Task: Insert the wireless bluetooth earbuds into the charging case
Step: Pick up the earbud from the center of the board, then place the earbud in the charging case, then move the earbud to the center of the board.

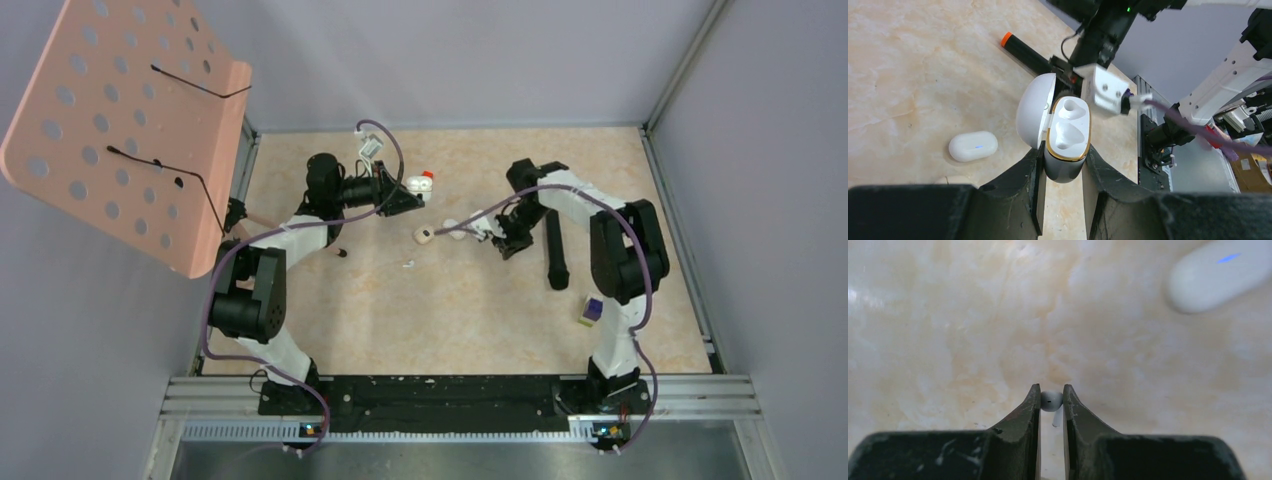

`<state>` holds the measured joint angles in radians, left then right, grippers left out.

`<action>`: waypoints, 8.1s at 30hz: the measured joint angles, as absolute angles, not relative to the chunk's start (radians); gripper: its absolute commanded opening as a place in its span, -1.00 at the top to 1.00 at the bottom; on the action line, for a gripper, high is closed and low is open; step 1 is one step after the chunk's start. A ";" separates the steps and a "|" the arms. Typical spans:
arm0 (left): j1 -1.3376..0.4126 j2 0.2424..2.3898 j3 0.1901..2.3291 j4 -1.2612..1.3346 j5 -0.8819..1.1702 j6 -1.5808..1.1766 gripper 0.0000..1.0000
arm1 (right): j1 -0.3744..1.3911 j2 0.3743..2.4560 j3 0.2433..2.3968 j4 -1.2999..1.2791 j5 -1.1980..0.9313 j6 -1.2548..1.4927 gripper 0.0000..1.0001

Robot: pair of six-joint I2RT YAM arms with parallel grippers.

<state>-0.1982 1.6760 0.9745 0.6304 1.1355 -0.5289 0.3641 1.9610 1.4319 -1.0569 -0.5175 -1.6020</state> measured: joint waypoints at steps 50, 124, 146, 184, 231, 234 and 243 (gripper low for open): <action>-0.279 1.669 1.178 0.780 1.005 -0.658 1.00 | 0.511 1.558 1.400 0.311 -0.557 0.176 0.89; -0.262 1.658 1.192 0.820 0.996 -0.686 1.00 | 0.569 1.502 1.362 0.217 -0.377 0.047 -0.50; -0.260 1.658 1.122 0.922 1.137 -0.634 1.00 | 0.383 1.561 1.554 -0.105 -0.899 0.081 -0.41; -0.268 1.633 1.118 0.925 1.171 -0.599 1.00 | 0.419 1.654 1.554 -0.071 -0.926 0.220 -0.55; -0.059 1.505 1.112 0.212 0.664 -0.510 1.00 | 0.725 2.160 1.599 -0.367 -0.425 0.319 0.14; -0.052 1.463 1.102 0.203 0.652 -0.519 1.00 | 0.738 2.186 1.607 -0.375 -0.395 0.350 0.15; -0.032 1.398 1.057 0.202 0.634 -0.540 1.00 | 0.744 2.191 1.625 -0.398 -0.340 0.369 0.24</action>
<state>-0.0322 1.3975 1.0573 0.2016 0.6338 -0.5396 0.7441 2.1910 1.6253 -0.3977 -0.3397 0.3695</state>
